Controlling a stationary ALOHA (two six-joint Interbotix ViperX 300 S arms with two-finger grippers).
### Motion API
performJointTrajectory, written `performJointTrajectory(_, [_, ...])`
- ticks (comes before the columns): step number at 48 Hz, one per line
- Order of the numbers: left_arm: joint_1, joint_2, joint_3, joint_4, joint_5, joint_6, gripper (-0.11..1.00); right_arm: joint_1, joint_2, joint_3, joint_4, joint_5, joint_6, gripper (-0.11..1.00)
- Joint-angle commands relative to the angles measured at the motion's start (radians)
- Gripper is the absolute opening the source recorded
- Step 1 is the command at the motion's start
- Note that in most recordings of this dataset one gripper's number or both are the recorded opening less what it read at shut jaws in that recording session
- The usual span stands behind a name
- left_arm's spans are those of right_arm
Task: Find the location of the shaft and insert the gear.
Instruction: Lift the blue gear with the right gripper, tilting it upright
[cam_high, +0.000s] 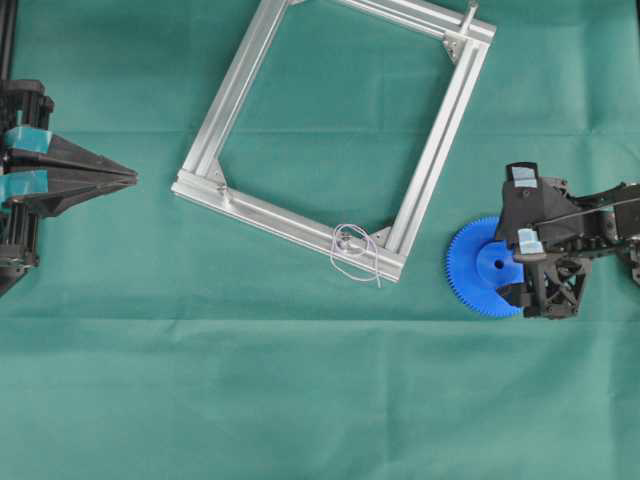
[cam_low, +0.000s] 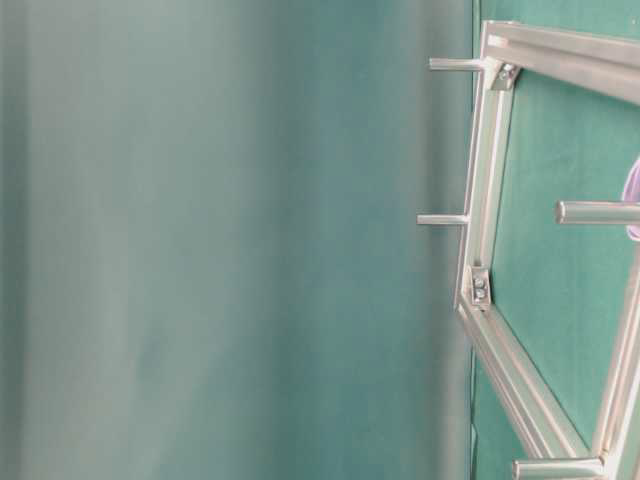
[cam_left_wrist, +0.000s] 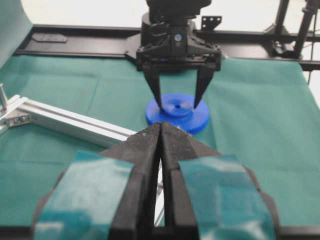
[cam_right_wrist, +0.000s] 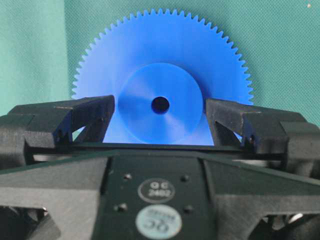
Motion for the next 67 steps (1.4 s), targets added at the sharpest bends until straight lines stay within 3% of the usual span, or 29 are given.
performJointTrajectory(1, [0.003,0.009,-0.021,-0.002,-0.006,-0.002,0.04,0.002,0.0,-0.018,0.002,-0.006,-0.003,0.91])
performJointTrajectory(38, [0.003,0.009,-0.021,-0.002,-0.006,-0.002,0.04,0.002,0.018,-0.018,0.0,0.0,-0.003,0.89])
performJointTrajectory(45, [0.003,0.009,-0.021,0.0,-0.006,-0.002,0.04,0.002,0.018,-0.018,-0.002,0.008,-0.003,0.83])
performJointTrajectory(51, [0.002,0.009,-0.021,-0.002,-0.005,-0.002,0.04,0.002,0.018,-0.018,-0.003,0.009,-0.003,0.71])
performJointTrajectory(67, [0.002,0.009,-0.021,-0.002,0.0,-0.002,0.04,0.002,0.018,-0.018,-0.009,0.012,-0.003,0.71])
